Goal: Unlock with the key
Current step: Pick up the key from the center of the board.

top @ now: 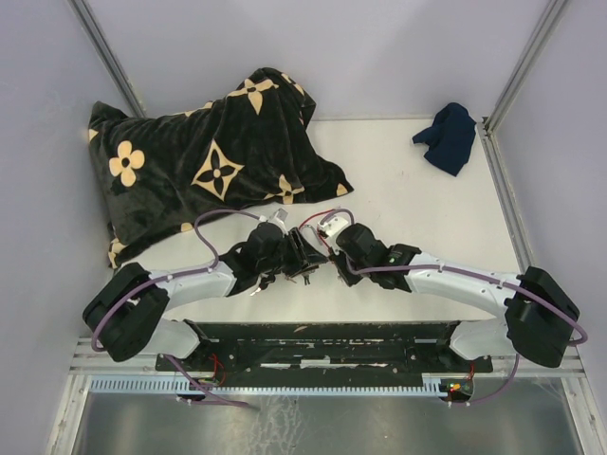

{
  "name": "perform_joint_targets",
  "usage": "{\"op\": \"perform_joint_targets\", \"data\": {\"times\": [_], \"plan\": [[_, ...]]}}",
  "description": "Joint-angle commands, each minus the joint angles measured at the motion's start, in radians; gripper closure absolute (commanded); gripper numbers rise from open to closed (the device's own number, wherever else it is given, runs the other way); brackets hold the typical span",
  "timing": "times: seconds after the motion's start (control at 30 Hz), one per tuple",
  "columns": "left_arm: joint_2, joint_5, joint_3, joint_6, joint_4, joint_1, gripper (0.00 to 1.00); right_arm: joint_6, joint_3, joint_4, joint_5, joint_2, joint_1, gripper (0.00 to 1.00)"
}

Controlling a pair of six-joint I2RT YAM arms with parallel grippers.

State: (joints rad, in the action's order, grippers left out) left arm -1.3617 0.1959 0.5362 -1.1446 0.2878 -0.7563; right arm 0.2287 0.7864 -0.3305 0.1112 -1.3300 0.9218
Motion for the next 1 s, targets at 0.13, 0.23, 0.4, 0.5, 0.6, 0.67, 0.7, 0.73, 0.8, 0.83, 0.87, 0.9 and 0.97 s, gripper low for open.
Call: {"op": "perform_joint_targets", "data": {"times": [0.13,0.23,0.4,0.5,0.6,0.67,0.7,0.73,0.8,0.83,0.87,0.9,0.97], "plan": [[-0.075,0.018,0.087,-0.07,0.053,-0.038,0.52,-0.017,0.029,0.06,0.089,-0.012,0.056,0.98],[-0.098,0.009,0.098,-0.071,0.053,-0.052,0.54,-0.017,0.038,0.057,0.1,-0.027,0.071,0.98],[-0.128,0.0,0.106,-0.076,0.051,-0.063,0.58,-0.017,0.049,0.06,0.112,-0.048,0.09,0.98],[-0.134,-0.009,0.112,-0.075,0.037,-0.07,0.61,-0.016,0.052,0.062,0.127,-0.054,0.097,0.98],[-0.138,-0.015,0.117,-0.073,0.023,-0.076,0.63,-0.013,0.056,0.066,0.134,-0.058,0.103,0.98],[-0.145,-0.019,0.12,-0.072,0.018,-0.08,0.66,-0.011,0.057,0.069,0.136,-0.061,0.106,0.98],[-0.147,-0.022,0.123,-0.072,0.014,-0.082,0.67,-0.01,0.059,0.069,0.14,-0.063,0.108,0.98],[-0.15,-0.025,0.125,-0.071,0.01,-0.085,0.68,-0.009,0.06,0.068,0.141,-0.064,0.11,0.98],[-0.155,-0.027,0.128,-0.072,0.003,-0.087,0.72,-0.009,0.061,0.07,0.146,-0.066,0.115,0.98],[-0.155,-0.029,0.128,-0.072,0.002,-0.087,0.76,-0.009,0.063,0.07,0.147,-0.065,0.116,0.98],[-0.157,-0.031,0.128,-0.07,0.002,-0.088,0.8,-0.009,0.063,0.07,0.149,-0.066,0.117,0.98],[-0.154,-0.034,0.128,-0.068,0.002,-0.089,0.84,-0.009,0.063,0.07,0.148,-0.066,0.118,0.98],[-0.147,-0.045,0.128,-0.06,0.001,-0.089,0.93,-0.006,0.063,0.07,0.146,-0.065,0.119,0.98]]}}
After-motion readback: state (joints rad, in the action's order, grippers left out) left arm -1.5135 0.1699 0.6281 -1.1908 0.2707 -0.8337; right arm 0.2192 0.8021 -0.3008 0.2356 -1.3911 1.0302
